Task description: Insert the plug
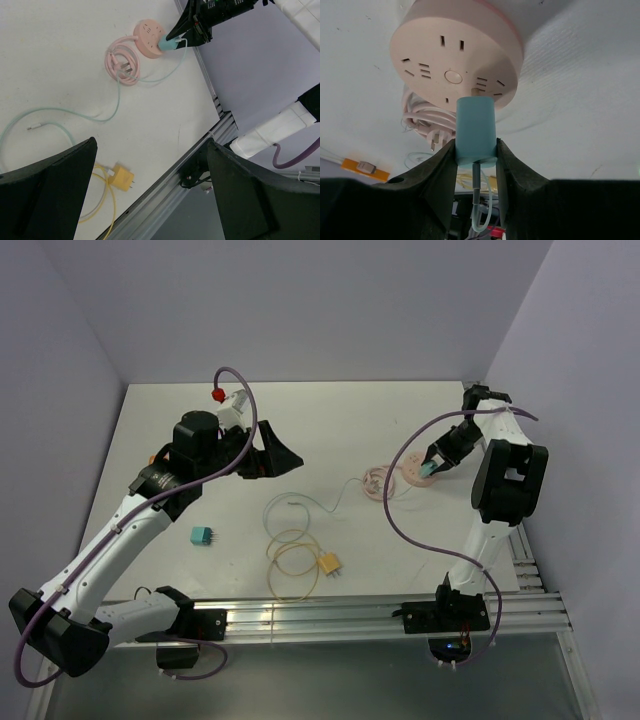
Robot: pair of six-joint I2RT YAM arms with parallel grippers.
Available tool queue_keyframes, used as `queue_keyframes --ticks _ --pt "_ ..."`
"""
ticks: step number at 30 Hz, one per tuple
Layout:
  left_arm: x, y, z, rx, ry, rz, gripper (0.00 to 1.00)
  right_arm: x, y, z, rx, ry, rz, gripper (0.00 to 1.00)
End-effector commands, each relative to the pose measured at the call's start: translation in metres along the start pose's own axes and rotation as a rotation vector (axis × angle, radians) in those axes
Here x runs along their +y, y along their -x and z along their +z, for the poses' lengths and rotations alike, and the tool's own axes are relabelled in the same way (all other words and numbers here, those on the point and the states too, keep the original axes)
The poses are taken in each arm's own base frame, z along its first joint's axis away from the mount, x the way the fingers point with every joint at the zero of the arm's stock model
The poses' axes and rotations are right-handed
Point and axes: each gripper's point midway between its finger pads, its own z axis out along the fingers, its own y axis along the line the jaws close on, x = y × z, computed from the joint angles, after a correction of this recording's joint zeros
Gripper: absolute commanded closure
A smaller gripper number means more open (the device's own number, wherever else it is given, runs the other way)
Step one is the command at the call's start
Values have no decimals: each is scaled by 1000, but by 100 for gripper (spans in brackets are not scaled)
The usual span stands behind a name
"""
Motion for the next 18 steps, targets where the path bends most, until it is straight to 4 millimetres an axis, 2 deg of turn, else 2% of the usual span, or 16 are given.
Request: queue_keyframes --ticks 1,6,18 --pt "-14 10 -8 -45 -50 22 3 1 10 -7 -37 -16 0 100" --pt "-13 10 -7 -42 -51 22 3 -4 12 -9 -52 -44 -5 100" --pt "-13 9 -7 -42 -51 20 3 -14 16 2 -29 -85 -7 100"
